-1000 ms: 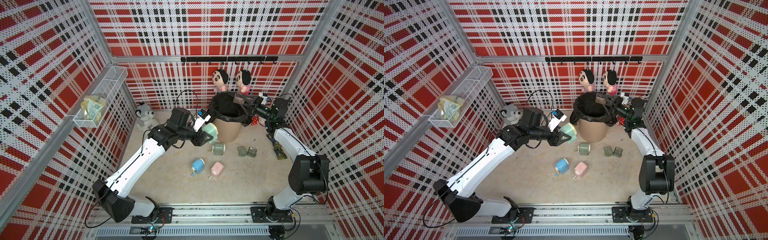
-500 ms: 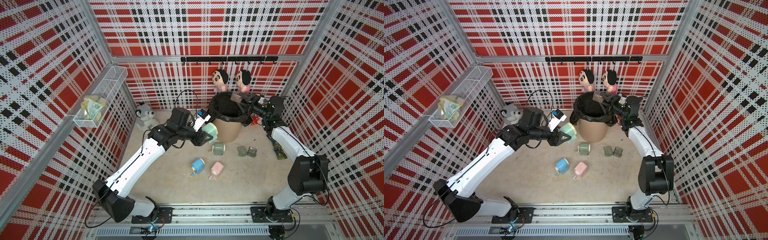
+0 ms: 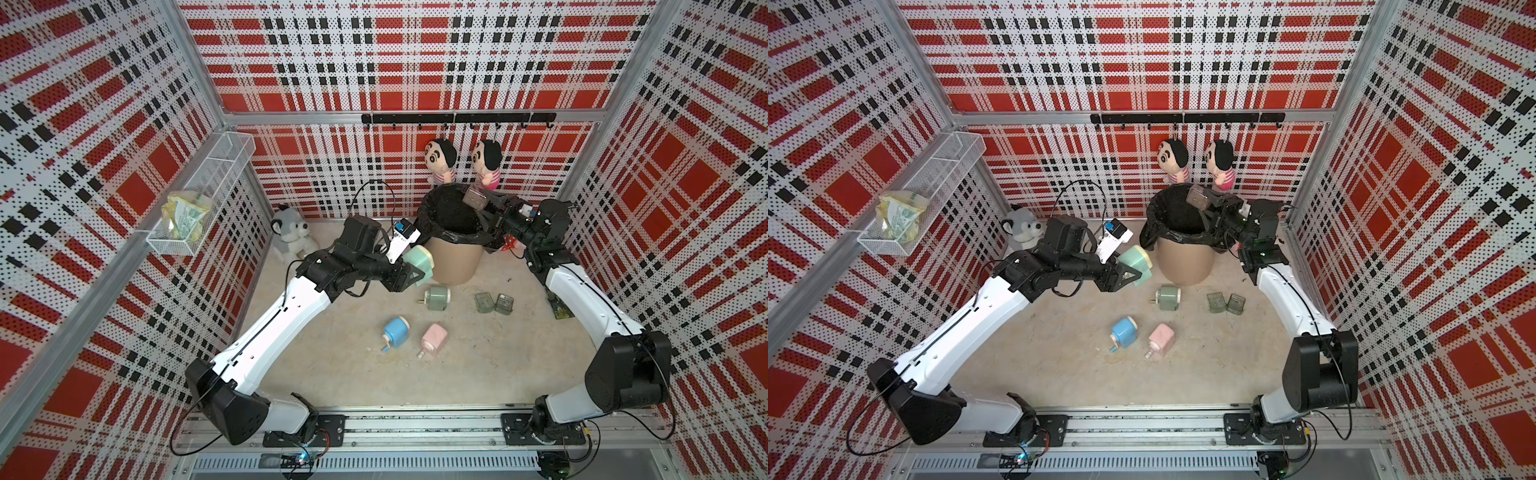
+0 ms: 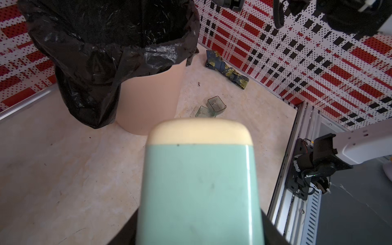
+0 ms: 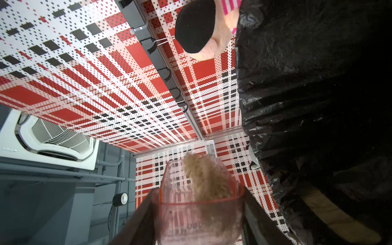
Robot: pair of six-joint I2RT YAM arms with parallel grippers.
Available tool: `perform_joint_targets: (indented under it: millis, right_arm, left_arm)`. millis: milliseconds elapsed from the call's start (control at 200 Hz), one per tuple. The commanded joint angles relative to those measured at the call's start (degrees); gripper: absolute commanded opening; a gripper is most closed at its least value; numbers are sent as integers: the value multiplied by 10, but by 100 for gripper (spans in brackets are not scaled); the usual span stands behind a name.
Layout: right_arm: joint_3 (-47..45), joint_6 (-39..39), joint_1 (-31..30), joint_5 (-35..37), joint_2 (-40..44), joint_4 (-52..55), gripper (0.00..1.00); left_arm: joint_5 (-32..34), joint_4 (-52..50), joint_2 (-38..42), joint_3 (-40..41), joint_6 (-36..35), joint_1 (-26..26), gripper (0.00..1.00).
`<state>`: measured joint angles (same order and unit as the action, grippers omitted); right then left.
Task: Take out the pencil sharpener tray and clean the shavings
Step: Pour the shavings into the trash bin.
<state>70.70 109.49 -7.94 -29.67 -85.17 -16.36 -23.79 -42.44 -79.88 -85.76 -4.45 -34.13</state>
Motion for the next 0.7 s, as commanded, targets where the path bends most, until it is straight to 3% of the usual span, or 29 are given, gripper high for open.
perform_joint_targets:
  millis: [0,155,391,596,691]
  right_arm:
    - [-23,51,-19,45,22,-43,50]
    - [-27,73,-29,67,17,-71,49]
    - [-17,46,-30,70,13,-61,50]
    - [-64,111,-30,84,11,-141,50]
    - [-64,86,-30,88,15,-128,50]
  left_arm:
    - [11,25,3,-5,-5,2,55]
    - [9,25,0,-4,-5,2,55]
    - [21,28,4,5,-6,3,55]
    - [26,33,-1,10,-5,3,55]
    - [27,33,-2,7,-5,2,55]
